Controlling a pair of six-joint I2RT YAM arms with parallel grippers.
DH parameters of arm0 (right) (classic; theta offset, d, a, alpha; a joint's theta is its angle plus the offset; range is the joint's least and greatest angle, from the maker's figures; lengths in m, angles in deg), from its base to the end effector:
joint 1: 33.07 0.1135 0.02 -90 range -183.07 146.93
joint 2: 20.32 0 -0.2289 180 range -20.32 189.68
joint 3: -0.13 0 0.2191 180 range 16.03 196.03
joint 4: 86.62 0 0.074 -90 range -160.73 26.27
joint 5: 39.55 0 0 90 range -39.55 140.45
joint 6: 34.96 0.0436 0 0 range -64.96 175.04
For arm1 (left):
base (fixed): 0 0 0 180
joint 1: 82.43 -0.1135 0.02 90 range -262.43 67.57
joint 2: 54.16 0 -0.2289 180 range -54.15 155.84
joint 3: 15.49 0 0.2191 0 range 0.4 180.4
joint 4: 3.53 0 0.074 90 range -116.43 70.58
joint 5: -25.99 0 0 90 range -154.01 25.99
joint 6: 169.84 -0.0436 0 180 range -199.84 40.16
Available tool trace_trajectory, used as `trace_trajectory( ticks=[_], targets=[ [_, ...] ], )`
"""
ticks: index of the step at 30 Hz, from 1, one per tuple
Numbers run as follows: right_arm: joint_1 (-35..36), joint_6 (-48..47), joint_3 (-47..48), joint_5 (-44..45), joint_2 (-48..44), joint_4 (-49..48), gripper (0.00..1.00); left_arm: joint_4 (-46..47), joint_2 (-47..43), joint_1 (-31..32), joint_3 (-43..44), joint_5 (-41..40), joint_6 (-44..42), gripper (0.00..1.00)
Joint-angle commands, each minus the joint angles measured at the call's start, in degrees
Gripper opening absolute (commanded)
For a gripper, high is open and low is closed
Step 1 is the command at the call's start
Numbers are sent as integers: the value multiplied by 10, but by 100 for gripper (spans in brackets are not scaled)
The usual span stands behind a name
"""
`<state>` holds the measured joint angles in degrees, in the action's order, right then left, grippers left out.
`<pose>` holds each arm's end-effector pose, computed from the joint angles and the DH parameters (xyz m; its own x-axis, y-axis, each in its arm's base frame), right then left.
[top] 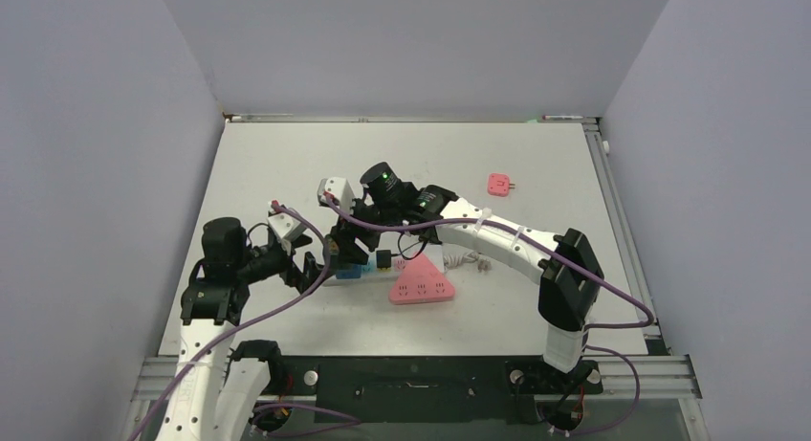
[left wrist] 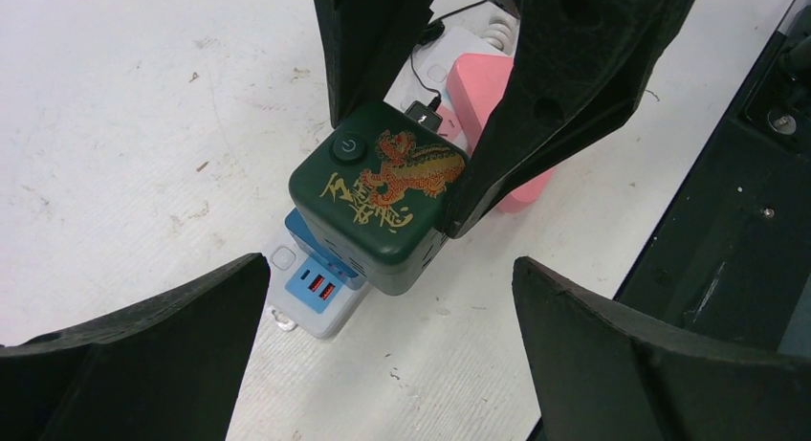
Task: Insert the plug
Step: Insert the plug into the socket.
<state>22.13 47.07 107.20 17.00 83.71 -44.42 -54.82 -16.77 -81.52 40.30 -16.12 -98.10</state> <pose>0.1971 0.3256 0.2775 -0.2281 -0.5309 -0.8162 -0.9701 0.0521 0.2372 0.1322 -0.0344 0.2656 -0.3171 0.2152 -0.9237 0.7717 0.6246 -0.1195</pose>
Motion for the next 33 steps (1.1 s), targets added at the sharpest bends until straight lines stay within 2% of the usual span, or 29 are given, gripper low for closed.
trace_trajectory(
  ticks=[1, 33],
  targets=[
    [-1, -6, 29, -12, -8, -16, 15, 9, -5, -6, 31, -2, 1, 96],
    [0, -9, 33, -9, -10, -2, 15, 10, -19, -6, 23, -6, 2, 96]
  ],
)
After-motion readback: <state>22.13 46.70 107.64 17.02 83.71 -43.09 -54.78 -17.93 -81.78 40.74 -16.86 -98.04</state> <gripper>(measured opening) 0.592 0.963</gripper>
